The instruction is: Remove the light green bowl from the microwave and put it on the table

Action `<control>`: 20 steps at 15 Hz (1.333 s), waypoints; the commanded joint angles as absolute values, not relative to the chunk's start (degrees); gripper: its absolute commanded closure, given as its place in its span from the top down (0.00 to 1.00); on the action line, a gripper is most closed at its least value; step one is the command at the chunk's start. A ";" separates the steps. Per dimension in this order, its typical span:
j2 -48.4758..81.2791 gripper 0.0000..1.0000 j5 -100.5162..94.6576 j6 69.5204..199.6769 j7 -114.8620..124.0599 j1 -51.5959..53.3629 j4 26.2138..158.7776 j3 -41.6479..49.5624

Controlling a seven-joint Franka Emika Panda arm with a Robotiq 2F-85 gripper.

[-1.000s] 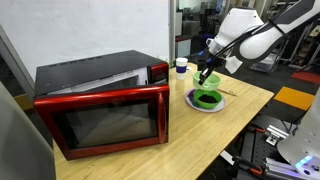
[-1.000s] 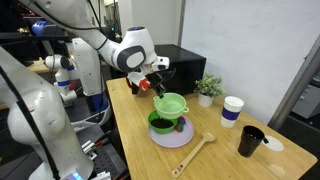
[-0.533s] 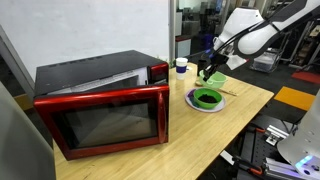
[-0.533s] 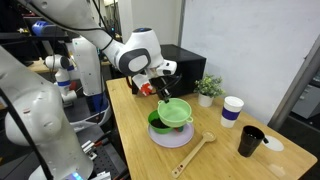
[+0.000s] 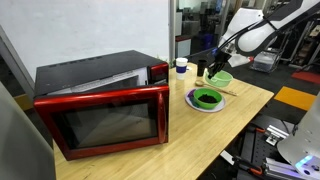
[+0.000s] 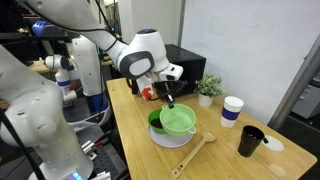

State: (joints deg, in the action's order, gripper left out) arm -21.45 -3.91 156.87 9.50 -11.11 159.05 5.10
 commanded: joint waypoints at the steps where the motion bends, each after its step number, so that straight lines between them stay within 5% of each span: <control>1: -21.50 0.09 -3.46 156.72 9.30 -11.60 158.99 4.63; 20: -14.46 0.02 -3.61 151.46 14.30 -18.42 147.82 8.44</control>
State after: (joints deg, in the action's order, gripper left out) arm -19.17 -3.96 154.60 13.15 -15.79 153.46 6.83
